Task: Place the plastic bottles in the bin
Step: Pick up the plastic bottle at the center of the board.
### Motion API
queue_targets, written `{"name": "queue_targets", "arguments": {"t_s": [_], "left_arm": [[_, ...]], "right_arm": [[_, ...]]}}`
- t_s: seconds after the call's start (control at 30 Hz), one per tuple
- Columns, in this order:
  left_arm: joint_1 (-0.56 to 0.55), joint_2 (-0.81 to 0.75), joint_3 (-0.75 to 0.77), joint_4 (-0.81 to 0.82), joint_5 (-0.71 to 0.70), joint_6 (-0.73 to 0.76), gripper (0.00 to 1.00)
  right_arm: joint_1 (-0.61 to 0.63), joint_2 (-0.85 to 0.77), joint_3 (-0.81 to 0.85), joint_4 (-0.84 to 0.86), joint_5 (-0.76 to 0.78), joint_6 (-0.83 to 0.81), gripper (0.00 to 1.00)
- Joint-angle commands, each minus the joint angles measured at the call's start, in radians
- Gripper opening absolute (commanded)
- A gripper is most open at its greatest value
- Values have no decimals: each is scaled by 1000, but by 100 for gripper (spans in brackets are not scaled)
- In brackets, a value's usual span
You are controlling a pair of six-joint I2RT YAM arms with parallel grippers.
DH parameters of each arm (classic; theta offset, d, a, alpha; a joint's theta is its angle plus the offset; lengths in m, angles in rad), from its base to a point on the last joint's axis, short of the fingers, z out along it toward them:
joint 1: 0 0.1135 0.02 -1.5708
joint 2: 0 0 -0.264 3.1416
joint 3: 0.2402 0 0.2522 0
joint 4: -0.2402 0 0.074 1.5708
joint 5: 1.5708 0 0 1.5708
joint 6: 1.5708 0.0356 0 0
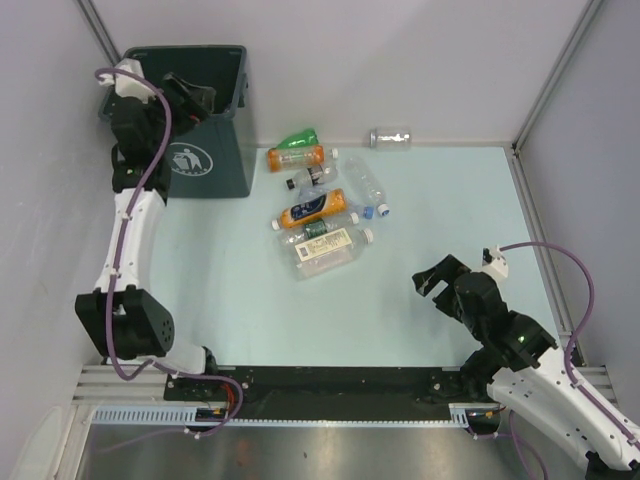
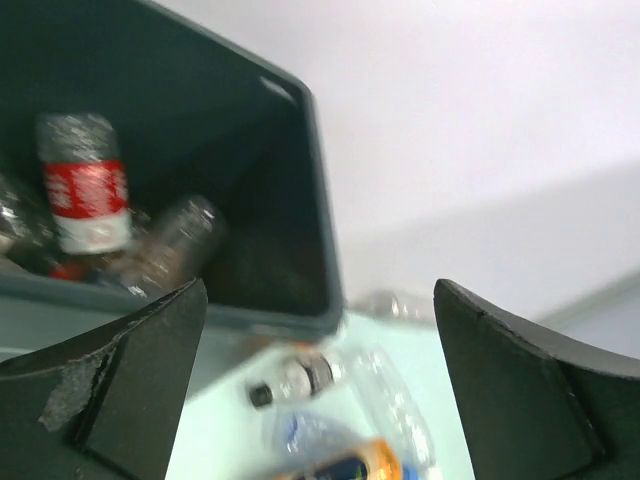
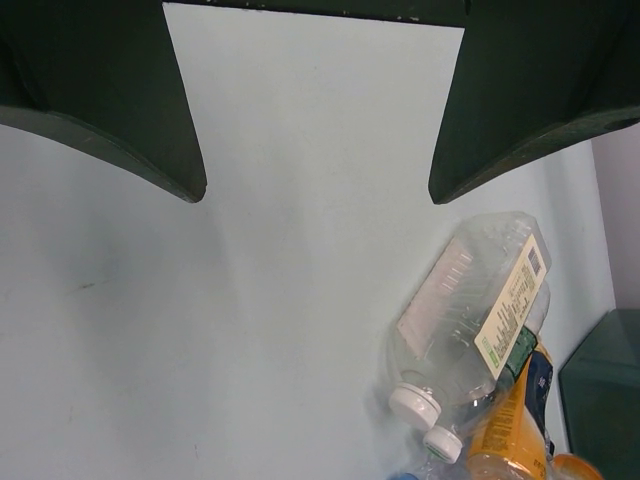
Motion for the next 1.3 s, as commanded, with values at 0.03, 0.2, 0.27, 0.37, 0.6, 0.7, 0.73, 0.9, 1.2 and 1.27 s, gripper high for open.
{"name": "queue_targets", "arguments": {"t_s": [0.03,0.2,0.27,0.37,0.6,0.7,0.73,0.9,1.2,1.27], "left_arm": [[-159,-134,-55,-58,84,195,100],[-235,-219,-167,-76,128,240,100],[-252,-232,-227,-64,252,266,100],[-339,-275,-352,-132,262,393,100],[-576,-361,-555,-171,18,479,100],[-604,-384,-598,-156,0,467,100],[-607,-388,-615,-145,-13,459,100],[-627,-359,-693,-116,-47,436,100],[-677,-197,-749,-44,-76,436,100],[-685,-149,-756,-26,-109,436,100]], "right_arm": [[1,3,-1,-10,13,14,100],[1,3,-10,-3,4,14,100],[1,10,-13,6,1,14,100],[0,17,-18,14,-11,21,100],[1,37,-30,28,-49,7,100],[1,30,-30,11,-56,13,100],[3,26,-30,8,-54,14,100],[1,23,-36,10,-54,24,100],[3,43,-36,5,-56,44,100],[1,43,-36,-3,-57,51,100]]}}
